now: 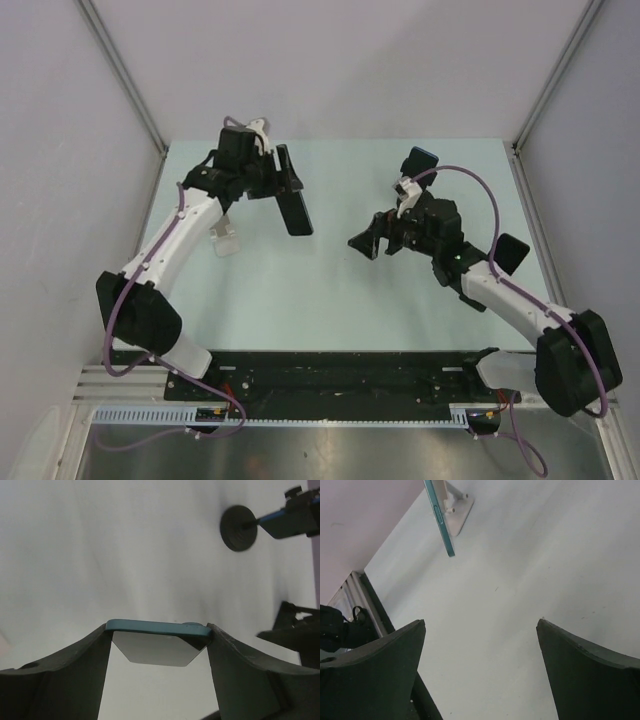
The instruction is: Remove the phone from the phone stand
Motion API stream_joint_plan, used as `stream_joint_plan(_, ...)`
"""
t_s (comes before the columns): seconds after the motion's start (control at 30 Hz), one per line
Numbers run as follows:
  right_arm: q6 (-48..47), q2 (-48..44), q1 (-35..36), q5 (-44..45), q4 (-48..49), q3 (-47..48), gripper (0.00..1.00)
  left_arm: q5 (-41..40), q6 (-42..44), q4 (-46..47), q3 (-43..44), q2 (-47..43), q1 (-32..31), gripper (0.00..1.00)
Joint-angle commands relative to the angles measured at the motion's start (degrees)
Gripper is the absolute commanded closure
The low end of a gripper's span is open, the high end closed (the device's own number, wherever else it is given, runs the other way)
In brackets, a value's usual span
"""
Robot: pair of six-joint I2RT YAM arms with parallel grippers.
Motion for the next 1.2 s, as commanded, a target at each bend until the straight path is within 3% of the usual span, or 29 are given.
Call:
stream_joint_plan(0.0,4.41,5.80,4.05,-2.93,6.08,3.20,0.00,6.93,-5.54,1.51,1.66,1.44,-4.64,1.00)
stream_joint_plan(0.1,5.11,9.58,6.95,-1.61,9.94,3.11,0.04,7.19,-6.69,1.42,0.87,2.76,-7.46,1.00)
stream_joint_plan(0.4,8.10,16.36,10.83,2.26,17.16,3.20,0.39,7.28,-8.01,1.51,-2.90,2.68,-10.72,1.00)
stream_joint_plan(0.5,8.54,16.98,11.18,2.70,17.34,3.11,0.54,7.46,-8.18,1.51,-4.05,2.33,-11.16,1.00)
stream_joint_plan(0.57,8.72,16.90,11.27,2.87,16.55,3.20,0.75,7.46,-8.10,1.69,-4.75,2.06,-11.51,1.00)
stream_joint_plan(0.6,8.54,16.89,11.35,2.96,16.11,3.12,0.95,7.37,-8.10,1.69,-4.93,1.71,-11.43,1.00)
stream_joint_plan(0.63,8.45,16.81,11.44,2.79,15.59,3.11,1.00,7.02,-7.83,1.69,-5.11,1.54,-11.43,0.96)
stream_joint_plan(0.73,7.66,15.75,11.27,2.53,12.43,3.11,1.00,6.41,-7.48,1.77,-5.46,0.92,-11.43,0.91)
stream_joint_plan(0.8,7.22,14.44,11.27,2.44,10.05,2.59,1.00,6.40,-7.31,1.95,-5.46,0.83,-11.43,0.82)
stream_joint_plan(0.83,7.05,13.74,11.27,2.61,9.44,2.33,1.00,6.06,-7.04,1.95,-5.46,0.74,-11.51,0.66)
stream_joint_plan(0.9,7.31,11.46,10.31,2.96,7.06,1.10,1.00,4.30,-6.52,1.95,-5.37,0.39,-11.43,0.49)
stream_joint_plan(0.93,8.27,10.66,9.69,2.88,6.53,-0.65,1.00,3.34,-5.90,2.04,-5.46,-0.48,-11.43,0.32)
stream_joint_plan(1.03,10.72,7.15,6.27,1.91,4.52,-5.56,1.00,-1.67,-4.59,1.95,-5.99,-2.76,-11.25,0.08)
stream_joint_plan(1.1,11.35,5.30,3.38,0.86,2.93,-7.77,1.00,-6.40,-4.06,2.04,-6.86,-4.35,-10.99,0.00)
stream_joint_plan(1.17,12.14,2.93,1.00,-0.11,0.56,-10.85,1.00,-9.84,-3.44,1.95,-8.44,-6.71,-11.07,0.00)
